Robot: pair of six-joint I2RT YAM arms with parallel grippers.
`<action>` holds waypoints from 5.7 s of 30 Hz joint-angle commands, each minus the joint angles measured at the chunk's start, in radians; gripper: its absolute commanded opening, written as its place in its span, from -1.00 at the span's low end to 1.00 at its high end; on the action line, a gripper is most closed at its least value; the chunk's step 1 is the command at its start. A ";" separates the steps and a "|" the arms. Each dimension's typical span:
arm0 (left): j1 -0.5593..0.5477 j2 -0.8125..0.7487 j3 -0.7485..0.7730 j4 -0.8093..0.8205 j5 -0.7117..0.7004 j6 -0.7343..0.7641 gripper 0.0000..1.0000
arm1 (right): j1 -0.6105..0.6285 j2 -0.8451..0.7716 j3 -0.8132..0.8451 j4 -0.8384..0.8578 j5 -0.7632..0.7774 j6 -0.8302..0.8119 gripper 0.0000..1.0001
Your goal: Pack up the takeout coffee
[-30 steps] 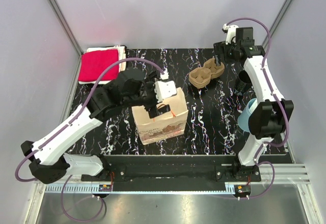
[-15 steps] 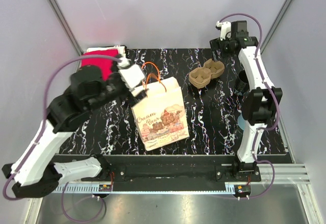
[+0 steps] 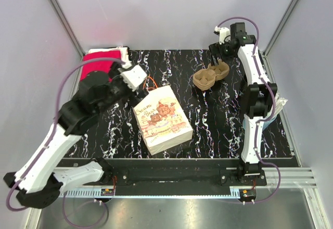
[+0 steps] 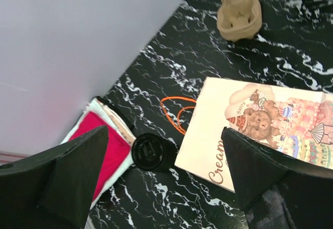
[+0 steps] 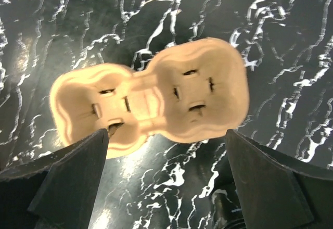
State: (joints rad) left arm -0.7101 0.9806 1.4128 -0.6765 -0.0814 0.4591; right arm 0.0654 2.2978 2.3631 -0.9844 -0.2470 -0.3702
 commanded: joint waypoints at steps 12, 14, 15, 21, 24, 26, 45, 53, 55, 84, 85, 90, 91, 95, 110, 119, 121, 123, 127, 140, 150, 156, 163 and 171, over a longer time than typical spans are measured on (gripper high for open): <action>0.509 0.421 0.046 0.206 0.612 0.021 0.98 | -0.001 -0.277 -0.198 -0.007 -0.133 0.028 1.00; 0.543 0.499 0.067 0.195 0.711 0.051 0.98 | -0.001 -0.317 -0.235 0.001 -0.156 0.048 0.99; 0.549 0.522 0.090 0.183 0.739 0.065 0.98 | -0.003 -0.328 -0.246 0.004 -0.164 0.053 0.99; 0.555 0.697 0.192 0.054 0.888 0.190 0.92 | 0.002 -0.394 -0.295 0.006 -0.195 0.068 0.99; 0.557 0.782 0.265 -0.014 0.919 0.234 0.82 | 0.007 -0.416 -0.324 0.013 -0.195 0.070 0.99; 0.555 0.831 0.302 -0.035 0.922 0.251 0.78 | 0.010 -0.425 -0.329 0.016 -0.199 0.071 0.99; 0.540 1.084 0.468 -0.152 0.819 0.401 0.15 | 0.034 -0.413 -0.338 0.018 -0.222 0.074 1.00; 0.497 1.100 0.537 -0.166 0.778 0.377 -1.00 | 0.042 -0.409 -0.335 0.018 -0.210 0.077 1.00; 0.483 1.080 0.557 -0.170 0.773 0.359 -1.00 | 0.042 -0.409 -0.337 0.020 -0.198 0.074 0.99; 0.075 0.618 0.657 -0.190 0.177 0.456 -1.00 | 0.037 -0.479 -0.418 0.099 -0.017 0.056 0.99; 0.069 0.612 0.643 -0.189 0.164 0.467 -1.00 | 0.039 -0.479 -0.424 0.104 -0.011 0.054 1.00; -0.008 0.575 0.522 -0.158 0.002 0.565 -1.00 | 0.033 -0.460 -0.429 0.119 0.014 0.062 0.99; -0.014 0.573 0.520 -0.158 -0.014 0.576 -1.00 | 0.033 -0.459 -0.432 0.119 0.014 0.063 0.99; -0.025 0.573 0.554 -0.158 -0.057 0.607 -1.00 | 0.031 -0.459 -0.436 0.119 0.012 0.062 1.00; -0.106 0.624 0.532 -0.101 -0.006 0.497 -0.83 | 0.028 -0.469 -0.453 0.128 0.020 0.059 0.99; -0.150 0.581 0.558 -0.184 0.035 0.492 -1.00 | 0.028 -0.474 -0.456 0.138 0.032 0.063 0.99; -0.179 0.563 0.537 -0.204 0.029 0.492 -1.00 | 0.025 -0.469 -0.450 0.139 0.041 0.070 0.99; -0.198 0.555 0.531 -0.231 0.025 0.487 -1.00 | 0.024 -0.466 -0.446 0.141 0.058 0.082 1.00; -0.248 0.555 0.526 -0.261 0.019 0.469 -1.00 | 0.019 -0.457 -0.433 0.142 0.081 0.096 0.99; -0.335 0.607 0.574 -0.285 -0.031 0.454 -0.98 | -0.016 -0.471 -0.430 0.153 0.100 0.125 1.00; -0.348 0.648 0.571 -0.117 -0.106 0.380 0.51 | -0.035 -0.482 -0.432 0.167 0.110 0.142 0.99; -0.347 0.652 0.597 0.012 -0.172 0.305 0.98 | -0.039 -0.482 -0.432 0.168 0.107 0.148 0.99; -0.287 0.622 0.666 0.104 -0.234 0.239 0.98 | -0.042 -0.483 -0.436 0.170 0.107 0.148 0.99; -0.160 0.518 0.591 0.089 -0.137 0.168 0.98 | -0.045 -0.480 -0.433 0.171 0.095 0.152 1.00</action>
State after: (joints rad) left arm -0.9134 1.5909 2.0266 -0.6350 -0.2680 0.6971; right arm 0.0288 1.8729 1.9102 -0.8486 -0.1482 -0.2302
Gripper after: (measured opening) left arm 0.987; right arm 0.994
